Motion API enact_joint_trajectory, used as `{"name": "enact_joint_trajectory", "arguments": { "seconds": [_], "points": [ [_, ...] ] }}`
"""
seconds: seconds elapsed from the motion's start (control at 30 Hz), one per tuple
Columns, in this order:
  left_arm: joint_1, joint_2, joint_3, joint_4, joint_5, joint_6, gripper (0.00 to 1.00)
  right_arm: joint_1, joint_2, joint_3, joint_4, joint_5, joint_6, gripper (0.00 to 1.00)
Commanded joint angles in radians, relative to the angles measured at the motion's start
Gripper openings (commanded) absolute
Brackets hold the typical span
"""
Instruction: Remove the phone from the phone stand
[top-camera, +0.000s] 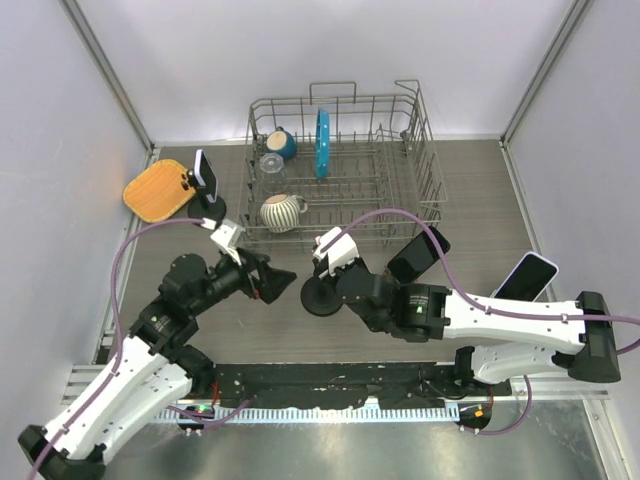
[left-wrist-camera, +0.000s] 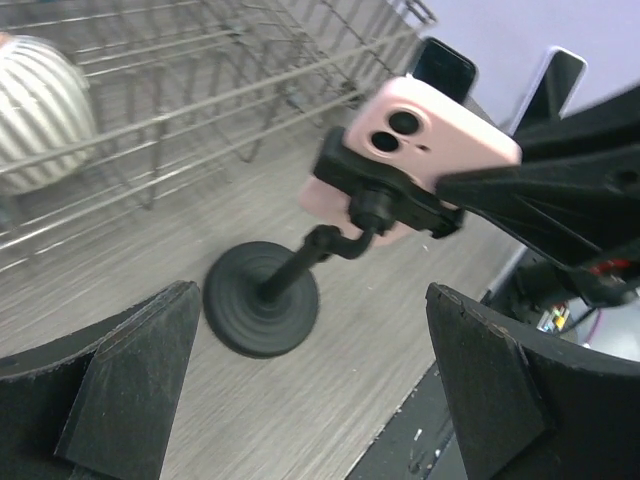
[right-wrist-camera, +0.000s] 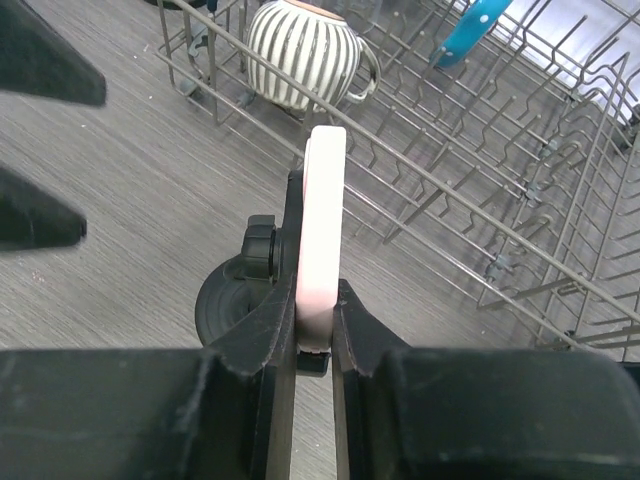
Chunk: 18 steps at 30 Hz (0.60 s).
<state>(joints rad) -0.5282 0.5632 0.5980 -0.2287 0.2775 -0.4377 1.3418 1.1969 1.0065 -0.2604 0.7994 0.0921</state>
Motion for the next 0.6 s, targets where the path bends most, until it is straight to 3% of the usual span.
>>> {"name": "enact_joint_trajectory", "arguments": {
  "seconds": [0.0,0.07,0.17,0.37,0.57],
  "points": [
    [-0.2,0.033,-0.036,0.183,-0.173,0.046,1.0,-0.007,-0.077,-0.017,0.176,-0.029,-0.074,0.01],
    [-0.293,0.069,-0.081,0.279,-0.257,0.088,1.0,-0.009,-0.089,-0.029,0.182,-0.04,-0.068,0.01],
    [-0.343,0.107,-0.158,0.432,-0.299,0.158,0.95,-0.009,-0.095,-0.039,0.181,-0.058,-0.058,0.01],
    [-0.346,0.227,-0.164,0.528,-0.287,0.224,0.86,-0.009,-0.112,-0.054,0.184,-0.071,-0.048,0.01],
    [-0.348,0.288,-0.156,0.601,-0.281,0.249,0.66,-0.009,-0.12,-0.063,0.193,-0.08,-0.049,0.01]
  ]
}}
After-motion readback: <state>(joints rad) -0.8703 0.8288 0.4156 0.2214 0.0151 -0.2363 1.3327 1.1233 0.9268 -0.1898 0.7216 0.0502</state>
